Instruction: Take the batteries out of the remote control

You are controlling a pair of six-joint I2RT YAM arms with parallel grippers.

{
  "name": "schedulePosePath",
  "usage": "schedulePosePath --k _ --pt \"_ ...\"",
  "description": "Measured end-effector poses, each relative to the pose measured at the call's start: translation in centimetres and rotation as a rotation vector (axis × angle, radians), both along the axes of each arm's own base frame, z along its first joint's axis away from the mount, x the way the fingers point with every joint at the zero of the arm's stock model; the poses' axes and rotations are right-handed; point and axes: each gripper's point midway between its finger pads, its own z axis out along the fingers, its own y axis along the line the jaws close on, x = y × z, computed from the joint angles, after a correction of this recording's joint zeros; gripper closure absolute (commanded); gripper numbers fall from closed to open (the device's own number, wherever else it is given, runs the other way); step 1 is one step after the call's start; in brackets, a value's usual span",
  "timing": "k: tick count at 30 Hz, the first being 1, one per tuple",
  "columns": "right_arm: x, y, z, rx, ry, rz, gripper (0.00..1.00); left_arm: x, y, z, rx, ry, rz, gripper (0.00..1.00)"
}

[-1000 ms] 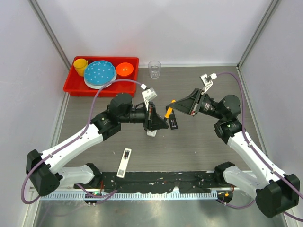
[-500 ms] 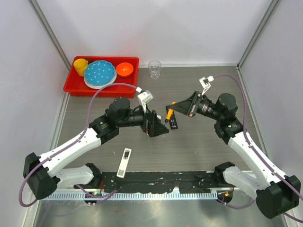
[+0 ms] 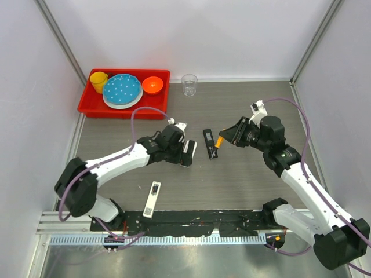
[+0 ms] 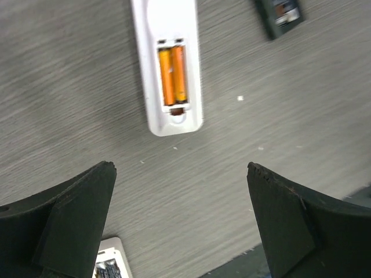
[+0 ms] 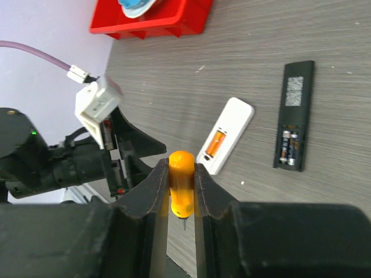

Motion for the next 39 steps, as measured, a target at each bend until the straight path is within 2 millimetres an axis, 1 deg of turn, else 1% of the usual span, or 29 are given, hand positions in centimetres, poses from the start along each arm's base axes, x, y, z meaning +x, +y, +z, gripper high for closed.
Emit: schedulePosePath --k 1,3,5,6,7,9,13,15,18,19,21,22,24,27,30,32,34,36,39 --pt "0.1 -0.3 -0.4 -0.015 0.009 -0.013 0.99 0.0 0.3 -1.6 0.048 0.025 0.006 0.00" --pt "0.2 -0.7 -1.1 -0.041 0.024 -0.031 0.99 0.1 0.6 -3.6 0.102 0.053 0.010 0.01" --pt "0.3 -1.0 -1.8 -0.063 0.039 -0.045 0.99 0.1 0.8 -5.1 0.146 0.071 0.010 0.08" --pt "0.3 -1.2 -2.0 -0.072 0.045 -0.051 0.99 0.2 0.8 -5.6 0.159 0.076 0.009 0.10" --pt "0.3 -1.3 -2.2 -0.080 0.048 -0.054 0.99 0.3 0.8 -6.2 0.175 0.082 0.000 0.16" --pt "0.3 -1.5 -2.5 -0.098 0.052 -0.060 0.99 0.7 0.4 -7.1 0.193 0.087 -0.015 0.18" --pt "0.5 -1.9 -2.9 -0.120 0.053 -0.071 0.99 1.4 -0.5 -8.5 0.215 0.084 -0.045 0.19" --pt "0.6 -2.1 -2.9 -0.125 0.053 -0.077 0.99 1.7 -0.9 -8.7 0.217 0.069 -0.057 0.20" --pt "0.7 -2.2 -3.4 -0.136 0.064 -0.081 0.99 2.2 -1.7 -8.7 0.207 0.046 -0.066 0.26" --pt "0.8 -2.2 -3.5 -0.139 0.067 -0.081 0.99 2.4 -1.9 -8.7 0.207 0.039 -0.067 0.32" --pt "0.9 -2.2 -3.8 -0.144 0.075 -0.081 0.99 2.8 -2.2 -8.8 0.211 0.023 -0.068 0.40" --pt "0.9 -2.2 -3.9 -0.146 0.078 -0.080 0.99 3.0 -2.3 -8.8 0.218 0.015 -0.068 0.47" --pt "1.0 -2.2 -4.0 -0.149 0.080 -0.082 0.99 3.4 -2.4 -8.9 0.231 0.000 -0.067 0.57" --pt "1.0 -2.3 -4.1 -0.153 0.078 -0.082 0.99 3.4 -2.5 -8.9 0.238 -0.008 -0.072 0.65" --pt "1.0 -2.3 -4.1 -0.158 0.074 -0.079 0.99 3.3 -2.6 -8.9 0.241 -0.016 -0.078 0.68" --pt "1.0 -2.3 -4.1 -0.160 0.074 -0.078 0.99 2.9 -2.5 -8.8 0.239 -0.032 -0.092 0.68" --pt "1.0 -2.4 -4.1 -0.161 0.073 -0.079 0.99 1.8 -2.5 -8.8 0.242 -0.036 -0.117 0.68" --pt "1.0 -2.4 -4.1 -0.162 0.073 -0.079 0.99 0.3 -2.7 -8.8 0.243 -0.036 -0.156 0.68" --pt "1.0 -2.4 -4.1 -0.163 0.072 -0.081 0.99 -3.1 -4.0 -8.7 0.243 -0.026 -0.252 0.68"
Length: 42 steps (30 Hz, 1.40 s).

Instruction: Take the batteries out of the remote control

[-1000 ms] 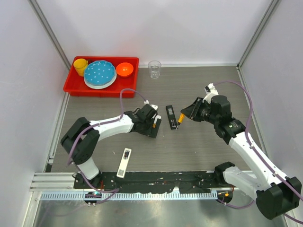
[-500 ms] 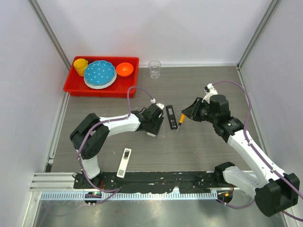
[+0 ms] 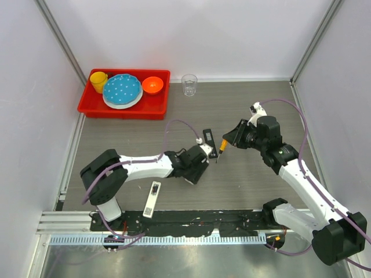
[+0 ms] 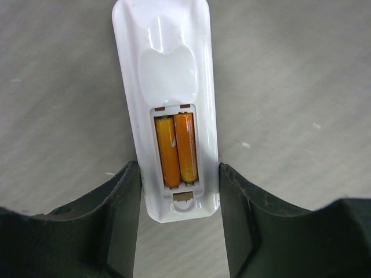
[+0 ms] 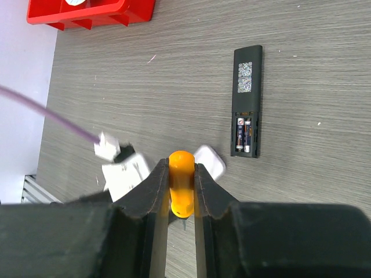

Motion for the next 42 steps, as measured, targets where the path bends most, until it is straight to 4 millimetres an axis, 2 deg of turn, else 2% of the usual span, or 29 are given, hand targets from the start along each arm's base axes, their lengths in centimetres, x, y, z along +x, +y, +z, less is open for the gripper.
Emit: schedulePosePath --k 5,7,10,13,15,18,24,29,34,42 --pt "0.0 -0.1 -0.2 -0.003 0.002 -0.005 0.99 -4.3 -2.6 0.1 -0.017 0.020 -0.137 0.68" --pt "-0.1 -0.3 -0.6 -0.008 0.005 -0.012 0.99 -5.2 -3.2 0.1 -0.026 0.027 -0.167 0.65" --pt "-0.4 -0.7 -1.5 -0.021 0.015 -0.027 0.99 -5.4 -3.5 0.0 -0.032 0.025 -0.178 0.51" --pt "-0.8 -1.2 -2.3 -0.031 0.023 -0.040 0.99 -5.2 -3.4 -0.1 -0.026 0.016 -0.174 0.32" --pt "-1.0 -1.5 -2.8 -0.037 0.026 -0.049 0.99 -5.0 -3.2 -0.2 -0.017 -0.001 -0.173 0.23" --pt "-1.3 -1.7 -3.1 -0.040 0.027 -0.055 0.99 -4.8 -2.4 -0.2 -0.010 -0.028 -0.164 0.19" --pt "-1.7 -1.5 -4.1 -0.034 0.030 -0.043 0.99 -5.6 0.5 -0.1 -0.005 -0.042 -0.143 0.17" --pt "-2.0 -1.0 -4.0 -0.002 -0.002 -0.013 0.99 -6.3 1.6 0.1 -0.036 -0.042 -0.121 0.17" --pt "-1.9 -1.0 -3.2 0.033 -0.054 -0.027 0.99 -6.7 2.0 0.1 -0.068 -0.036 -0.103 0.18" --pt "-2.0 -1.3 -3.7 0.085 -0.072 -0.075 0.99 -6.4 0.9 0.0 -0.100 -0.042 -0.097 0.20"
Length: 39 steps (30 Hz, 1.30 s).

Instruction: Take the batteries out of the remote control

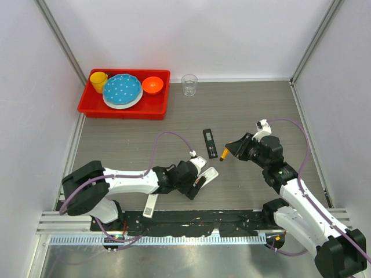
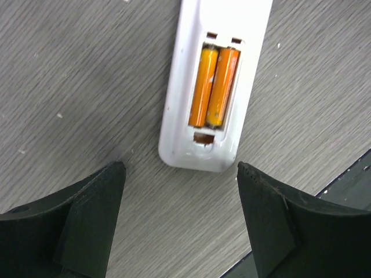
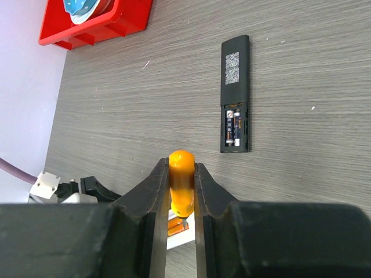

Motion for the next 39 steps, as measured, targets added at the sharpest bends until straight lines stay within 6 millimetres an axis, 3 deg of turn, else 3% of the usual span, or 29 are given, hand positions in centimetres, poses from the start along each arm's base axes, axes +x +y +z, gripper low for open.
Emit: schedulePosePath --k 4,5,9,19,29,34,39 --pt "0.0 0.5 -0.5 0.035 0.011 0.009 0.99 0.6 -1.3 -0.1 -0.007 -0.020 -0.010 0.27" --pt "0.0 0.6 -0.6 0.040 0.017 0.011 0.99 0.7 -1.6 -0.1 -0.004 -0.028 -0.014 0.37" --pt "0.0 0.8 -0.9 0.057 0.030 0.013 0.99 1.1 -2.9 -0.3 0.018 -0.072 -0.032 0.60" --pt "0.4 -1.6 -2.6 -0.016 0.084 -0.107 0.99 1.9 -4.2 -0.2 0.100 -0.119 -0.057 0.64" --pt "0.7 -6.0 -2.2 -0.145 0.072 -0.252 0.99 4.1 -8.1 0.0 0.071 -0.122 -0.094 0.60" --pt "0.5 -6.5 -2.4 -0.178 0.070 -0.258 0.99 5.0 -9.6 0.0 0.021 -0.090 -0.109 0.35" --pt "0.3 -5.9 -2.3 -0.179 0.061 -0.212 0.99 5.1 -10.1 0.2 -0.015 -0.090 -0.115 0.21"
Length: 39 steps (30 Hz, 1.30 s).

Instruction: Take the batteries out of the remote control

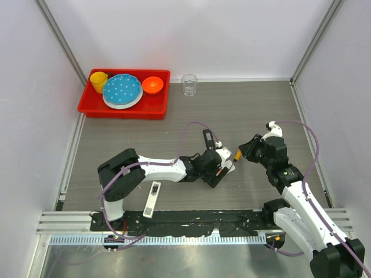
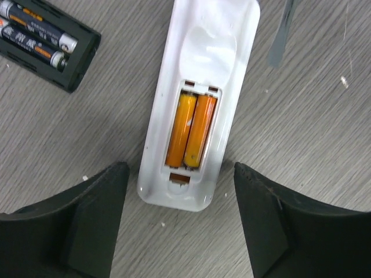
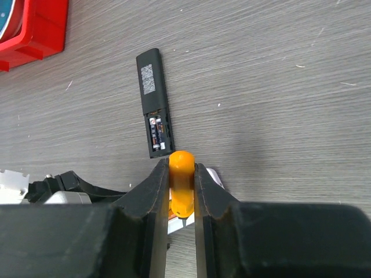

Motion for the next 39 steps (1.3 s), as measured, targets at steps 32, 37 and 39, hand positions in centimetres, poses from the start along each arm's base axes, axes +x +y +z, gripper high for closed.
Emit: schedulePosePath --k 32,37,39 --pt "0.6 2.5 0.0 0.056 -0.052 0.130 0.99 -0.3 2.4 -0.1 -0.025 -0.002 -0.002 0.24" --pt "0.6 2.5 0.2 0.058 -0.059 0.130 0.99 -0.1 1.6 -0.2 -0.030 -0.009 -0.022 0.36" --pt "0.6 2.5 0.2 0.057 -0.058 0.130 0.99 -0.1 1.2 -0.2 -0.037 -0.004 -0.033 0.41"
